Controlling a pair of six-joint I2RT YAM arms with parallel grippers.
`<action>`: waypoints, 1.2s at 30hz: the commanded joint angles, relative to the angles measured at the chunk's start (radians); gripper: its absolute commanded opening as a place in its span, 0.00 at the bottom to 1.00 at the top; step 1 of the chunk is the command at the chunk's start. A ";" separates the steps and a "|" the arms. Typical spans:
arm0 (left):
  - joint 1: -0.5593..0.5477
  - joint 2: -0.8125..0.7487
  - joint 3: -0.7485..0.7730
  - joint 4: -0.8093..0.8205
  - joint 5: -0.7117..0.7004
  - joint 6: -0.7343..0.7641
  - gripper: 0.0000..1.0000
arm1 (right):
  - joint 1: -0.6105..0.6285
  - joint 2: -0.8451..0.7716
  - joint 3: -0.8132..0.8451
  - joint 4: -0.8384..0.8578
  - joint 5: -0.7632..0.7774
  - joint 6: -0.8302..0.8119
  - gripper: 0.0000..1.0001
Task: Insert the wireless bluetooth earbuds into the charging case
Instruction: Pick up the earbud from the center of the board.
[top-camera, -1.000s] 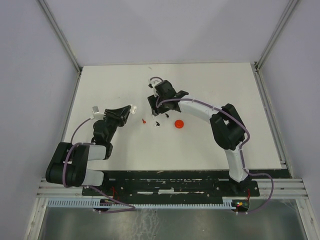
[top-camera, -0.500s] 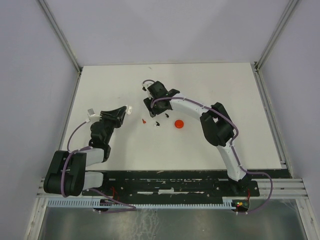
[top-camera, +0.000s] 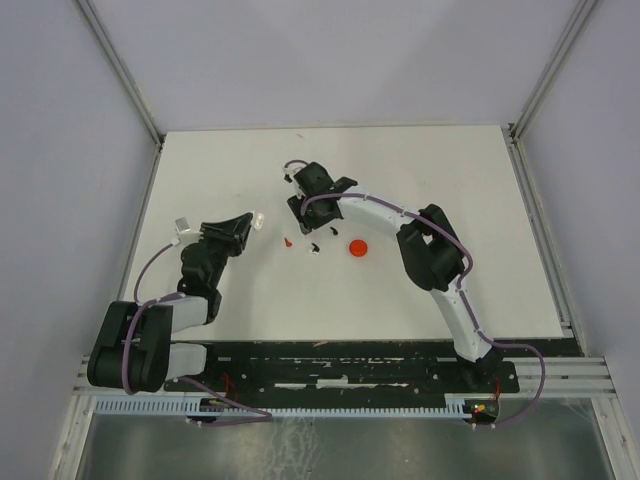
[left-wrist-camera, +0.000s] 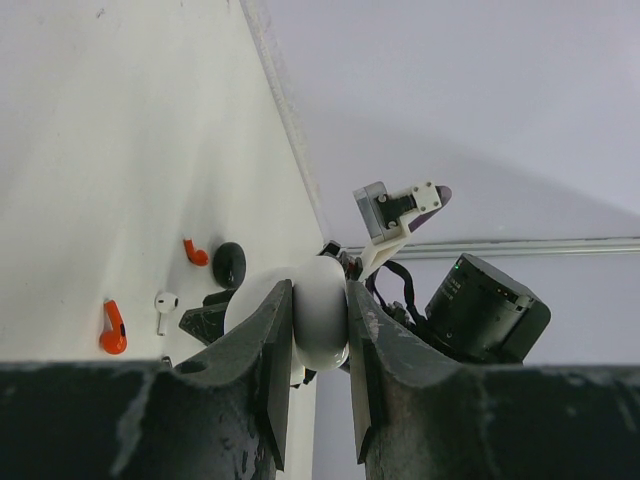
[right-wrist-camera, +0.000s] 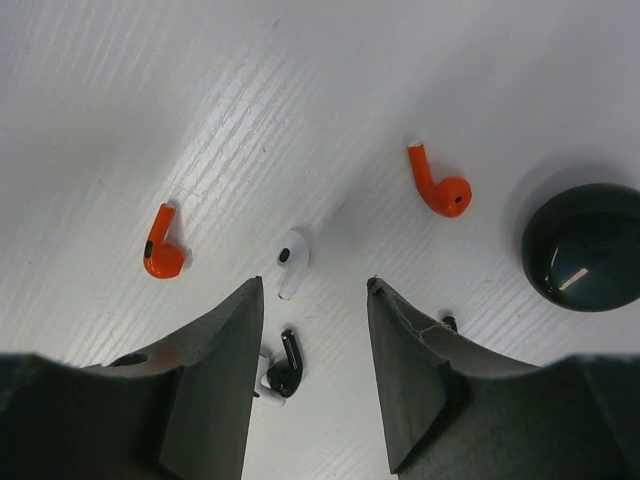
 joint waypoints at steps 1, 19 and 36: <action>0.010 -0.016 -0.006 0.034 0.011 -0.032 0.03 | 0.012 0.020 0.069 -0.003 0.003 -0.008 0.53; 0.035 -0.010 -0.010 0.034 0.027 -0.034 0.03 | 0.034 0.084 0.155 -0.059 0.043 0.031 0.47; 0.053 -0.013 -0.026 0.041 0.037 -0.038 0.03 | 0.039 0.112 0.194 -0.088 0.072 0.040 0.42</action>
